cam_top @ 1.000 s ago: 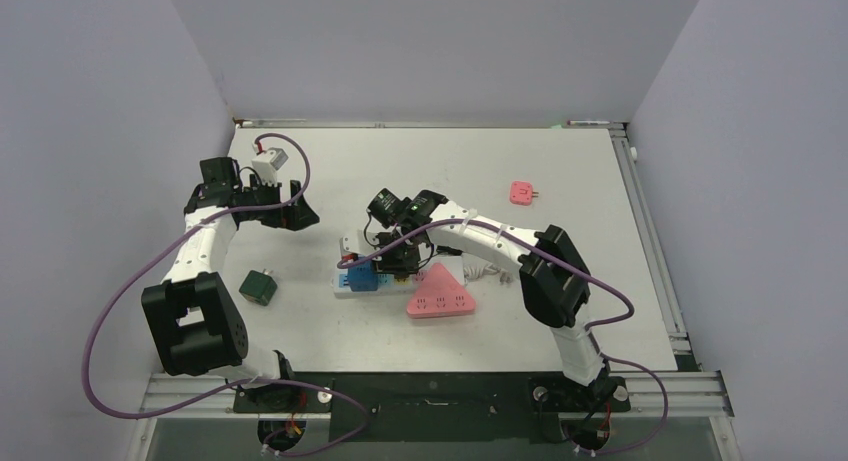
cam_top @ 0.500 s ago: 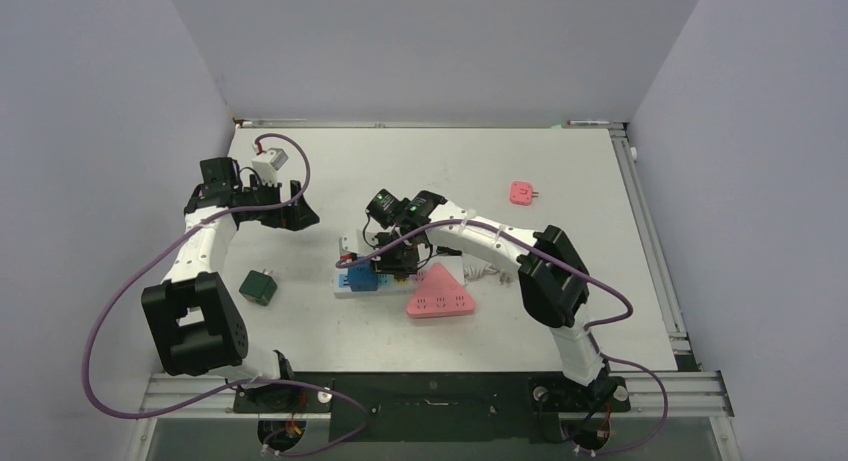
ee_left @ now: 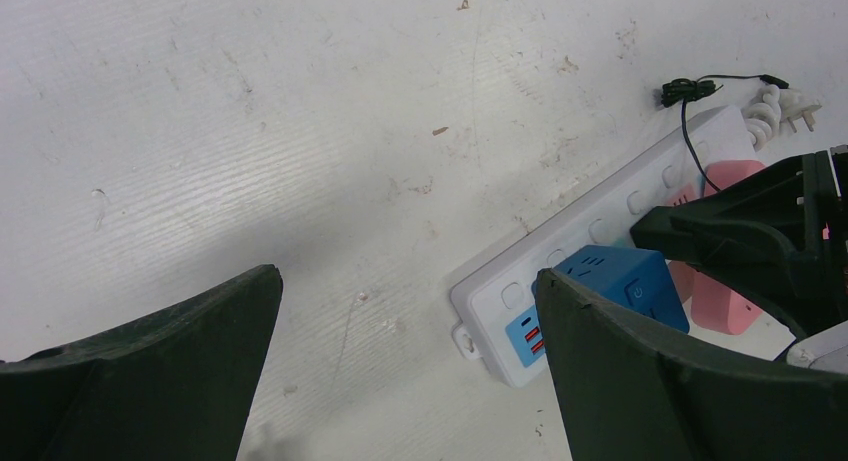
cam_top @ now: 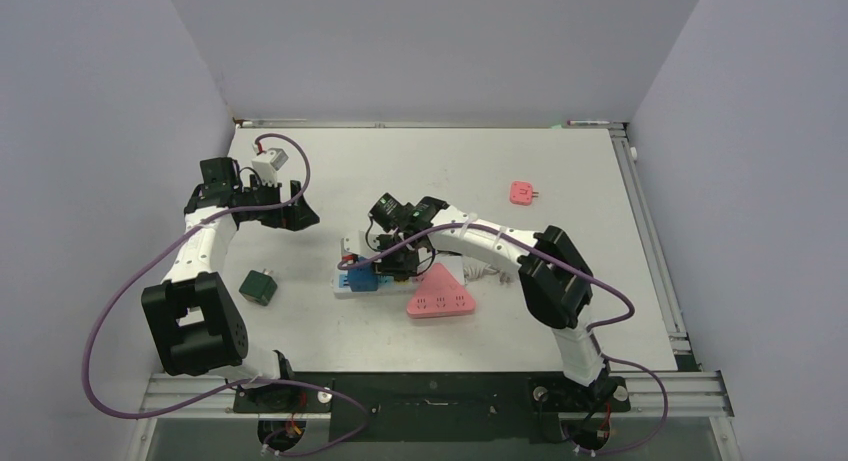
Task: Insert the plug
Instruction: Insert the plug into the socket.
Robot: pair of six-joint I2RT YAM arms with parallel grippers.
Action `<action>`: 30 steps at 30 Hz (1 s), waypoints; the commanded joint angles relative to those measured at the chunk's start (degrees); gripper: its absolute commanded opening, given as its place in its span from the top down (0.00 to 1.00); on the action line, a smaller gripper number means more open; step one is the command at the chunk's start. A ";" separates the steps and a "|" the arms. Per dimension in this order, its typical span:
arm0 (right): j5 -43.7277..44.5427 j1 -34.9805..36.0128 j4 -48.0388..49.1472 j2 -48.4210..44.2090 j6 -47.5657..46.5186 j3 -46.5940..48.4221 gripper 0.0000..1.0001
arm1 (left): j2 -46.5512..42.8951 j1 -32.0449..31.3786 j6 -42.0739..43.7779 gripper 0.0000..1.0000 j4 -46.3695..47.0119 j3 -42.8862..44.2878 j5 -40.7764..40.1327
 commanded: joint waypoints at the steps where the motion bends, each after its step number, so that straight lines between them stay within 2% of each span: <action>1: 0.24 -0.17 -3.19 4.14 0.76 -4.42 0.95 | -1.02 0.08 -0.55 0.04 0.69 1.95 0.90; 6: 0.95 -0.06 -3.07 4.15 1.62 -3.81 0.93 | -1.11 0.10 -0.38 0.04 0.67 1.88 0.63; 14: 1.39 -0.37 -0.08 0.62 3.73 -1.65 0.62 | -1.24 0.09 0.06 0.04 0.30 2.26 0.52; 15: 1.46 -0.32 0.62 0.12 4.01 -1.39 0.53 | -1.25 0.08 0.13 0.04 0.13 2.39 0.48; 17: 1.60 -0.45 1.86 -0.87 4.47 -0.95 0.05 | -1.53 0.08 0.32 0.04 -0.18 2.48 0.56; 19: 1.69 -0.52 2.97 -1.49 5.19 -0.35 0.10 | -1.80 0.12 0.38 0.04 -0.43 2.59 0.60; 26: 1.56 -1.07 2.93 -4.81 6.48 3.26 0.10 | -2.15 0.08 0.48 0.04 -1.02 3.32 0.71; 30: 0.79 -2.59 4.32 -9.70 9.50 4.93 0.10 | -1.97 0.06 0.14 0.04 -1.76 5.28 0.67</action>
